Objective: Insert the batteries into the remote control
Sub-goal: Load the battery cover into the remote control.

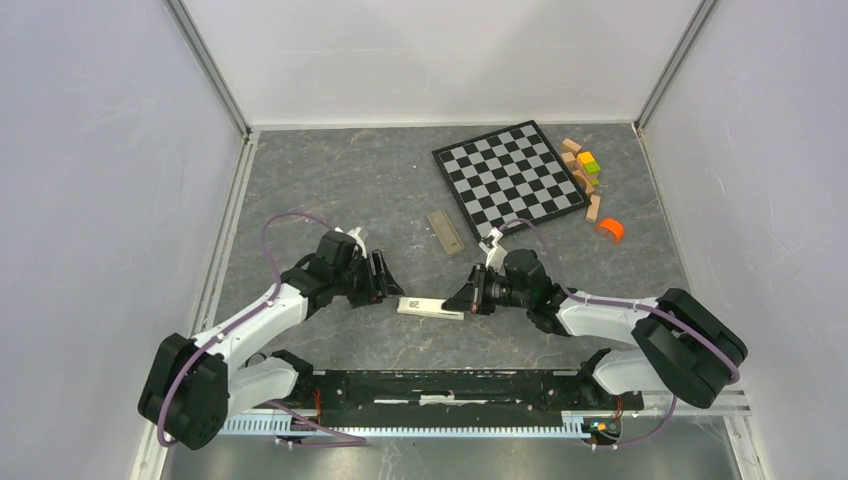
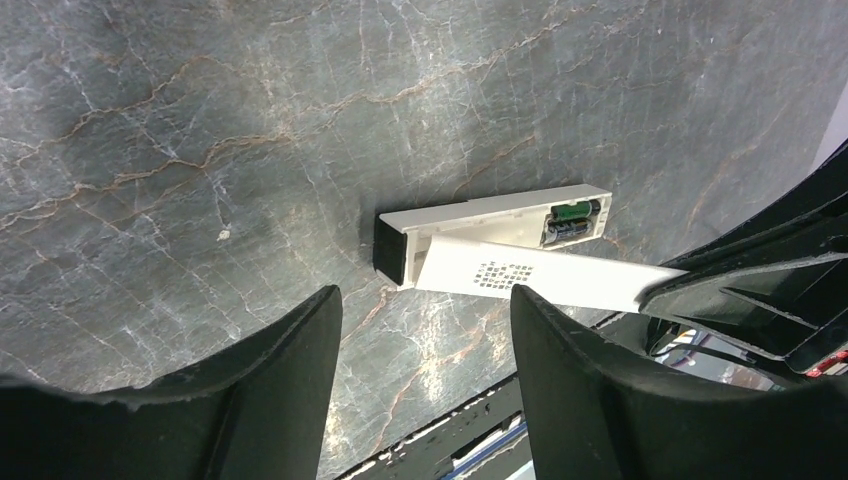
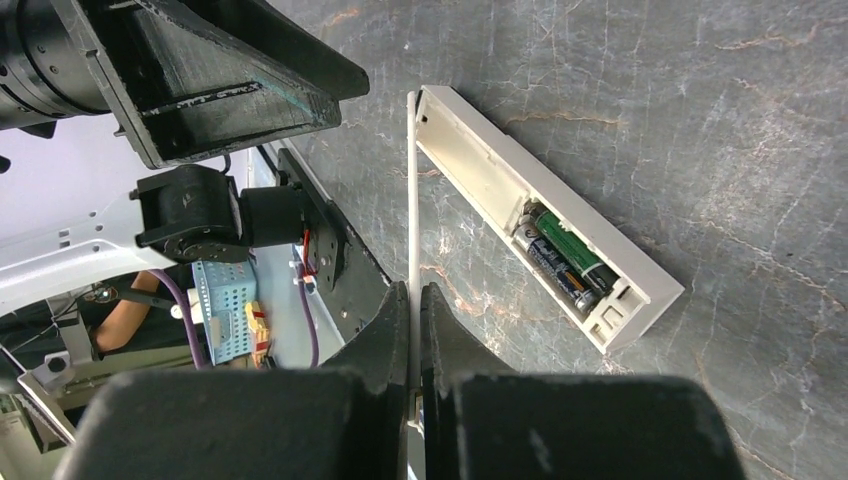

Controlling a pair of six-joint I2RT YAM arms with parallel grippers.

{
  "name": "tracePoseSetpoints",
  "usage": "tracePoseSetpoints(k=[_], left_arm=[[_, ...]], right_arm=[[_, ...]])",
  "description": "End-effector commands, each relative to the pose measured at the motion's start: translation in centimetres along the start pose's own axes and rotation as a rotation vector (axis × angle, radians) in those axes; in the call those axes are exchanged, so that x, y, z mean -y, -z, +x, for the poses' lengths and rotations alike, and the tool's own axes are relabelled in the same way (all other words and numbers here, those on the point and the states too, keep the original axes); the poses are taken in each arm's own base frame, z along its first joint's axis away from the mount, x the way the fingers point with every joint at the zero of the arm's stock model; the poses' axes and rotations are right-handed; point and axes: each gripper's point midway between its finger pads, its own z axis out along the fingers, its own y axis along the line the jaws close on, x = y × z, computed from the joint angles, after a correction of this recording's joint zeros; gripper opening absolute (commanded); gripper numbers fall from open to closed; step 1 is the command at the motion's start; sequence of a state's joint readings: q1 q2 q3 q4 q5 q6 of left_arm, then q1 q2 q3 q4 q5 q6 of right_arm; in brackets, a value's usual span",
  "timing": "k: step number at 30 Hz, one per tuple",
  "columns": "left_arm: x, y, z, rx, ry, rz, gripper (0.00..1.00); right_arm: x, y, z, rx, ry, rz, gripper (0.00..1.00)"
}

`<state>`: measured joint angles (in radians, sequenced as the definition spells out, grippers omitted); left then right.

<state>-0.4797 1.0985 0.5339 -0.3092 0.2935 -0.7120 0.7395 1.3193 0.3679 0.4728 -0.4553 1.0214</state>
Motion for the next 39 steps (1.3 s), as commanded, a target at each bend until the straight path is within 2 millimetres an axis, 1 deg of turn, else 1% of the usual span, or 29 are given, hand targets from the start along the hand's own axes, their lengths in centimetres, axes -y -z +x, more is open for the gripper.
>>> tracePoseSetpoints(k=[1, 3, 8, 12, 18, 23, 27, 32, 36, 39], left_arm=[[0.3, -0.4, -0.4, 0.012, -0.056, 0.03, 0.67], [0.2, -0.5, -0.2, 0.007, -0.052, 0.03, 0.66], [0.0, -0.8, 0.2, -0.003, -0.045, 0.038, 0.63], [-0.2, -1.1, 0.5, -0.016, -0.039, 0.039, 0.62], [-0.6, -1.6, 1.0, -0.029, -0.033, 0.036, 0.61], [-0.8, -1.8, 1.2, -0.037, -0.031, 0.031, 0.6], [-1.0, -2.0, 1.3, -0.047, -0.034, 0.025, 0.59], [-0.4, -2.1, 1.2, -0.056, -0.039, 0.053, 0.59], [0.2, -2.0, 0.8, -0.047, -0.045, 0.073, 0.59], [0.3, -2.2, 0.7, -0.052, -0.044, 0.075, 0.58]], right_arm=[[-1.3, -0.7, -1.3, 0.019, 0.02, -0.027, 0.0], [-0.6, -0.8, -0.9, -0.002, 0.003, 0.001, 0.0], [1.7, -0.7, -0.1, -0.027, -0.037, 0.093, 0.0], [2.9, -0.8, 0.7, -0.06, -0.064, 0.135, 0.0], [4.8, -0.6, 0.9, -0.054, -0.092, 0.211, 0.0], [5.7, -0.6, 0.2, -0.051, -0.051, 0.269, 0.0], [6.6, -0.5, 0.1, -0.086, -0.018, 0.3, 0.0], [7.1, -0.6, 0.7, -0.16, 0.023, 0.314, 0.0], [7.5, -0.5, 0.3, -0.169, 0.047, 0.343, 0.0], [7.7, -0.5, -0.3, -0.175, 0.073, 0.367, 0.0]])
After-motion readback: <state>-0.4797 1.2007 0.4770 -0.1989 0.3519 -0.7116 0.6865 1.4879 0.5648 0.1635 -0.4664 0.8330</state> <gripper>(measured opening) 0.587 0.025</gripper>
